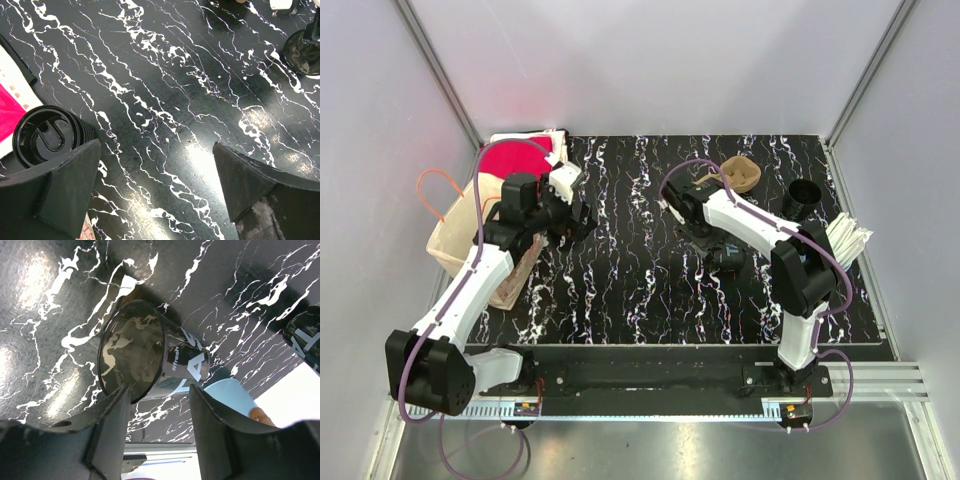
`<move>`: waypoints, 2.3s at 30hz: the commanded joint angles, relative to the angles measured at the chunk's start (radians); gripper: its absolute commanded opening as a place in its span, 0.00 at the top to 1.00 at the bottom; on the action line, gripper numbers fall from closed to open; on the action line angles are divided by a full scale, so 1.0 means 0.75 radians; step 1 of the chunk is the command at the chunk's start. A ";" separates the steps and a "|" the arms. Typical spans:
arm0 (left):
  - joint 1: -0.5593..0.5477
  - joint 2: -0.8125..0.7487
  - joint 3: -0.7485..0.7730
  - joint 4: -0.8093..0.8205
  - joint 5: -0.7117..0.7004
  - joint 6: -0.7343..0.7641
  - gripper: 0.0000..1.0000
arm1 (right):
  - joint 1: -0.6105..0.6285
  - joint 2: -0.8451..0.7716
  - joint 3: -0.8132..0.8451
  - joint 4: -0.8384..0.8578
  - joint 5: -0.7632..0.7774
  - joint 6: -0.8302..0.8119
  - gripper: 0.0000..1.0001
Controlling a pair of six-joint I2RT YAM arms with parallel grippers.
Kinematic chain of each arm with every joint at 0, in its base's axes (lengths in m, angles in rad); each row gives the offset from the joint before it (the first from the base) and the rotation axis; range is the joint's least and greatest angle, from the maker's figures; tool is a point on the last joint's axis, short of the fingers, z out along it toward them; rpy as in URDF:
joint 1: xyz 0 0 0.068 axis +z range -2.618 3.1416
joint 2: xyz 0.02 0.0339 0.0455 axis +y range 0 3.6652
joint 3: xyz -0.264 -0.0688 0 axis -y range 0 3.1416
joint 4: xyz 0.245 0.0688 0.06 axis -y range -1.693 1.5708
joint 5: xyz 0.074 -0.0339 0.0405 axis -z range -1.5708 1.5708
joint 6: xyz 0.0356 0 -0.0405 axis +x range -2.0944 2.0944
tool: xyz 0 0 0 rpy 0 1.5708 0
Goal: Pack the takeout coffee
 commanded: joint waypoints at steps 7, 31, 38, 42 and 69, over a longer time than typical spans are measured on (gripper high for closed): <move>-0.003 -0.041 -0.014 0.048 -0.033 0.006 0.01 | 0.040 0.027 -0.035 0.016 0.124 -0.018 0.59; -0.003 -0.063 0.027 0.013 -0.062 0.015 0.01 | 0.047 -0.037 0.280 -0.097 -0.114 -0.122 0.99; 0.001 -0.074 0.051 0.005 -0.107 0.012 0.01 | 0.045 0.084 0.503 -0.066 -0.425 -0.133 1.00; 0.005 -0.074 0.080 0.001 -0.113 0.023 0.01 | 0.043 0.196 0.589 -0.007 -0.554 -0.135 1.00; 0.020 0.045 0.100 0.095 -0.213 0.084 0.01 | -0.125 0.399 0.671 0.216 -0.784 -0.049 1.00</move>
